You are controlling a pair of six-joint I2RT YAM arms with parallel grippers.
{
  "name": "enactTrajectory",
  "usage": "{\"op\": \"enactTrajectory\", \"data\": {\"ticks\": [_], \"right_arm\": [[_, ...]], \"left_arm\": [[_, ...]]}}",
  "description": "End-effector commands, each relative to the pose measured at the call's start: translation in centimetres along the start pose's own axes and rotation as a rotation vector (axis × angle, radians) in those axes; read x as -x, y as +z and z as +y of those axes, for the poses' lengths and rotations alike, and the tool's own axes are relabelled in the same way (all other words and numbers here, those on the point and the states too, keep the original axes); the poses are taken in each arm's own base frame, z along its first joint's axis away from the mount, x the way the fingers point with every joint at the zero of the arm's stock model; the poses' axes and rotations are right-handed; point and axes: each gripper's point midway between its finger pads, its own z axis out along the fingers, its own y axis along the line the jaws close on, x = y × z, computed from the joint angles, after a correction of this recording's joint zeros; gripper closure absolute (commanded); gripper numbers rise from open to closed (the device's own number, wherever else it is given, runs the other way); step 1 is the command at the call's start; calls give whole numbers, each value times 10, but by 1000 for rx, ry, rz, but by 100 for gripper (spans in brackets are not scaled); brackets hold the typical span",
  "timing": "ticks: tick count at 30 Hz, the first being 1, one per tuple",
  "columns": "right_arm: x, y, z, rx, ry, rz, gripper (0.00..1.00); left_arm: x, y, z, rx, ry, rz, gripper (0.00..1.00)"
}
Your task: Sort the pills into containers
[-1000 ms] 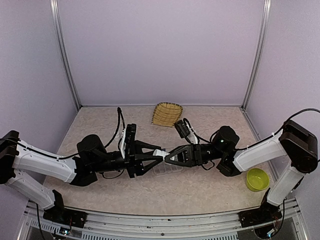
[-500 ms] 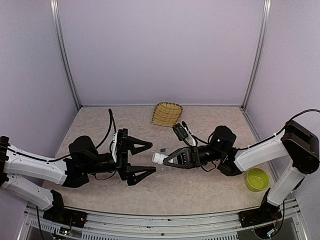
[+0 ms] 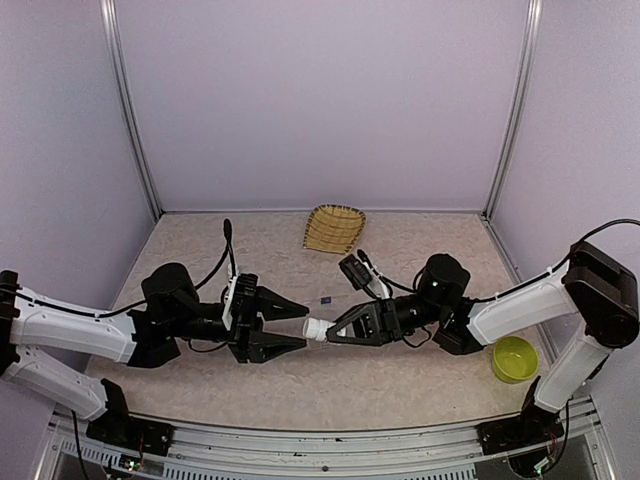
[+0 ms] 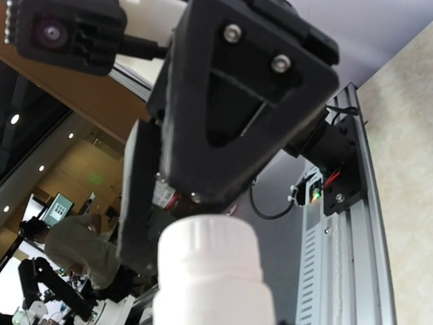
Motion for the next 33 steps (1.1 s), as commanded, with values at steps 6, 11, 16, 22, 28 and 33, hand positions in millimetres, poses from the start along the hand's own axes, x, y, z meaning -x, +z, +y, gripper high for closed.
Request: {"op": "enactTrajectory", "data": {"ticks": [6,11,16,22,28,33], "right_arm": [[6,4,23,62,-50,15,70],[5,4,23,63,-48,17,70],[5,5,23,65,-51,17,70],[4,5,14,22,-58,17,71],[10,3,2,-88,-139,3,71],[22,-7,-15,-268,-240,-47,71]], "left_arm": [[-5,9,3,-31,15,41,44],[-10,11,5,-23,4,55,47],[-14,15,5,-31,-14,66,60],[-13,19,9,-20,-65,67,76],[-12,23,13,19,-170,42,76],[-12,26,20,79,-333,3,76]]}}
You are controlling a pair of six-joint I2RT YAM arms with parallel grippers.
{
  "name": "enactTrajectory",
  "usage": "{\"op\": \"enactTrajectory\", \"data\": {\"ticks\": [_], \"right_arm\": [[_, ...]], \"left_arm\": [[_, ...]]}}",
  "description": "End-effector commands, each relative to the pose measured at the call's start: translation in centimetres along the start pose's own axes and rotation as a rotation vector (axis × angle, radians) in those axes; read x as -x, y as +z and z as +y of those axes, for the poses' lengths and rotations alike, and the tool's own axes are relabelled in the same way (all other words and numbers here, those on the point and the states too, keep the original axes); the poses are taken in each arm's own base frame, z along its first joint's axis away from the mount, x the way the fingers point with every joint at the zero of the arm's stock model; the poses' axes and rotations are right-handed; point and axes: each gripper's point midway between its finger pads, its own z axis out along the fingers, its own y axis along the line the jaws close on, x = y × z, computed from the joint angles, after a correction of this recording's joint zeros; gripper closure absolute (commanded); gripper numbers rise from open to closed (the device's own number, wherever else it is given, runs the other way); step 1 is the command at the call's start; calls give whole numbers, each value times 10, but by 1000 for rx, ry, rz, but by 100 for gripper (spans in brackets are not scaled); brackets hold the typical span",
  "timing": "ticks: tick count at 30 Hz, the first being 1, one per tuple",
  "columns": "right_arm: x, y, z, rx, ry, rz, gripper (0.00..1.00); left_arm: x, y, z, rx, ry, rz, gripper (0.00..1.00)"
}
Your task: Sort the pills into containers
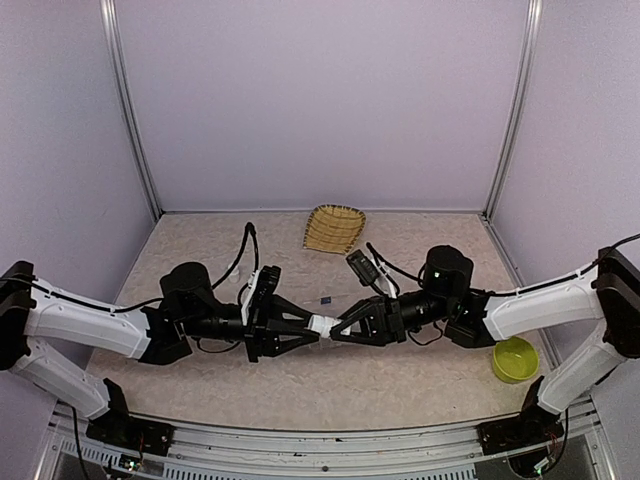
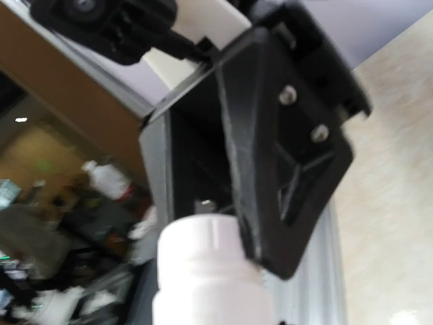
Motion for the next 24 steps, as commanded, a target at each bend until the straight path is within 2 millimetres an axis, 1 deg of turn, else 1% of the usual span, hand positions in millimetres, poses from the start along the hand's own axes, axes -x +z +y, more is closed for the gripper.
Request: {"op": "enactTrajectory", "data": {"ticks": [1,3,5,7,9,12,13,15,16,19,21,24], "right_arm": [[21,-3,-21,-213,-142,-67,71],[23,-8,-24,-263,-177,-77,72],[24,-12,-26,-299,-200,-86,71],[27,-15,-22,-307,-222,-96,71],[31,-17,-15,-297,-239,-111,71],[34,-20,-6,-280,-247,-131,71],[34,-21,-4,-276,-248,-133,71],[34,-22,0,-267,-245,-141,70],[35,-23,2,-264,-246,-147,70],[34,-26,4,-260,-248,-169,70],[33,-27,4,-257,-244,-180,70],[31,-27,5,-237,-236,-191,70]], "left_arm": [[15,10,13,87,-172,-82,76],[15,12,12,87,-249,-92,75],[16,15,11,86,-300,-105,69],[16,18,6,70,-330,-107,61],[17,19,3,62,-334,-110,51],[23,12,3,82,-309,-136,34],[26,10,4,97,-296,-146,27],[31,6,7,119,-269,-155,8],[35,5,8,126,-263,-162,2],[43,4,13,158,-240,-167,1],[45,7,20,174,-280,-168,1],[49,12,22,162,-327,-182,1]]}}
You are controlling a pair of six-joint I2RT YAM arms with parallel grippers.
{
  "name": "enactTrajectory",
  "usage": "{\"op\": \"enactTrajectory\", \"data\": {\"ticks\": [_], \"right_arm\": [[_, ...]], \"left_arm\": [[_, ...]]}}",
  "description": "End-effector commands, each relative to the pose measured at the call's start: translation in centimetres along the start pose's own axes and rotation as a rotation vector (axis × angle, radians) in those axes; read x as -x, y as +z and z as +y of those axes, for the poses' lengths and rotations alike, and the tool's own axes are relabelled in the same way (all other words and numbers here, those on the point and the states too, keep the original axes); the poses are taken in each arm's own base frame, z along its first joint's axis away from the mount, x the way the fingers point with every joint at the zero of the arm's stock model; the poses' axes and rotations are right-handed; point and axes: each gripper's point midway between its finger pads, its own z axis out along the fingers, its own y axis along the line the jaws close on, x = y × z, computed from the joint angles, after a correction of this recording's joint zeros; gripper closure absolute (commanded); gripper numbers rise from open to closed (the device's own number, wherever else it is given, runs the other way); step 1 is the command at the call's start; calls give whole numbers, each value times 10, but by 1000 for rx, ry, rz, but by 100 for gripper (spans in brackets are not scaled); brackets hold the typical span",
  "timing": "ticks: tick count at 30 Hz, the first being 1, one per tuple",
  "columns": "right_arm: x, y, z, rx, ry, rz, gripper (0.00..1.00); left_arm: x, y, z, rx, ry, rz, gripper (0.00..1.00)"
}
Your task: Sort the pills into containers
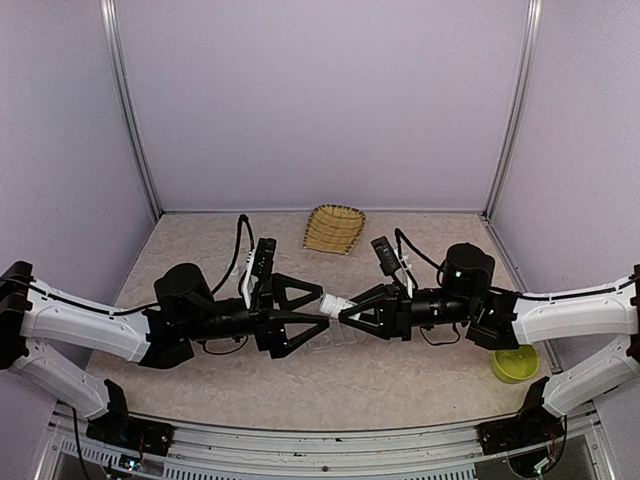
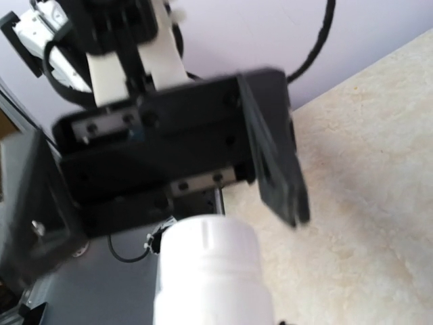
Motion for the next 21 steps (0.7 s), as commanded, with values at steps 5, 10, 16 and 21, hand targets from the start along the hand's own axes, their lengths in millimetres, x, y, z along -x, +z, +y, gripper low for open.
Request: {"op": "enactTrajectory", "data": {"ticks": [5,10,16,21], "right_arm": [[5,4,10,44,-5,-55,70],[5,11,7,28,-1,-62,70],[-1,16,0,8,22,-81,70],[-7,21,-5,-3,43,-90,70]], "left_arm": [[12,15,4,-22,-102,-50,1],[9,26,5,-53,-155,-49,1],[9,28,6,-69,-164,-68,1],[10,29,9,-59,-158,-85,1]]}}
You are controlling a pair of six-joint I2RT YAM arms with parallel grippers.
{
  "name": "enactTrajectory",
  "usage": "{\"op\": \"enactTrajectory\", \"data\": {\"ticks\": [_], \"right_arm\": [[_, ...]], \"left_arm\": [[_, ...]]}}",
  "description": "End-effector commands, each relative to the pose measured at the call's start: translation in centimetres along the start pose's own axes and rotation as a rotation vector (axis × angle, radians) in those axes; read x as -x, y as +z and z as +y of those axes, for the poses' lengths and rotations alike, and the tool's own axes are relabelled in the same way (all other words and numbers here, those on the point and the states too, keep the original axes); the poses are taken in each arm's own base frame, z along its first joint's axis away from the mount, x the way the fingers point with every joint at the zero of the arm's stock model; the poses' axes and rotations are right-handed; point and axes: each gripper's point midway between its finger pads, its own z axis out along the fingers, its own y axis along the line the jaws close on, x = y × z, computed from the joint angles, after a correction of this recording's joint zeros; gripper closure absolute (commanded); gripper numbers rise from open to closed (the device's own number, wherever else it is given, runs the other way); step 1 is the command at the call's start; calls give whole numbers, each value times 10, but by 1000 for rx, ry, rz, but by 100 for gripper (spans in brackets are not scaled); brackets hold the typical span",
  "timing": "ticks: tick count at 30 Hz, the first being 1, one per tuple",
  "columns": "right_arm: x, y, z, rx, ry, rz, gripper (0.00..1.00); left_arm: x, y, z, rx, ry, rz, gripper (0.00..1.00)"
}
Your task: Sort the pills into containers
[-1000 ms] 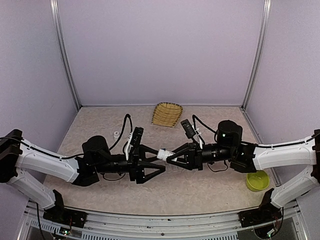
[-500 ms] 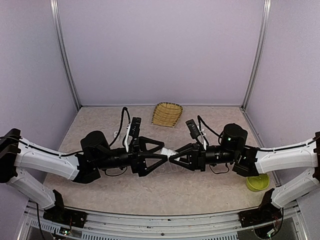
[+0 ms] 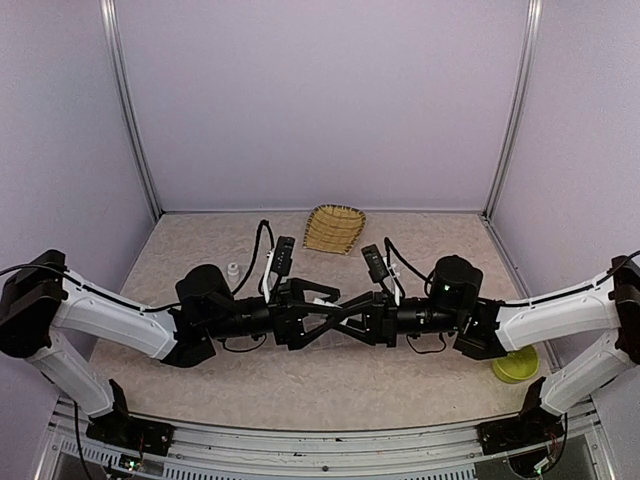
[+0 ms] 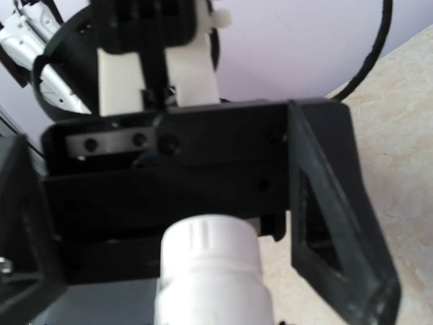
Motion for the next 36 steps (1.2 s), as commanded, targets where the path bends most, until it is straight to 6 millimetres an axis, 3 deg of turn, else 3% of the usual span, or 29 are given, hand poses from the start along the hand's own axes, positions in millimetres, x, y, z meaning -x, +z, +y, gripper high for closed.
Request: {"op": "enactTrajectory", "data": {"ticks": [1,16,27,36], "right_arm": [[3,4,-1,-7,3,-51,70],[5,-15,-31,-192,24,-140,70],[17,-37,-42,-317,-9,-198,71],[29,-53,-34,-329,-83,-229,71]], "left_arm": [[17,4,-6,-33,21,-61,1],[15,0,-4,-34,25,-67,1],[11,-1,-9,-69,8,-46,5],[10,-6,-8,-52,10,-49,5]]}}
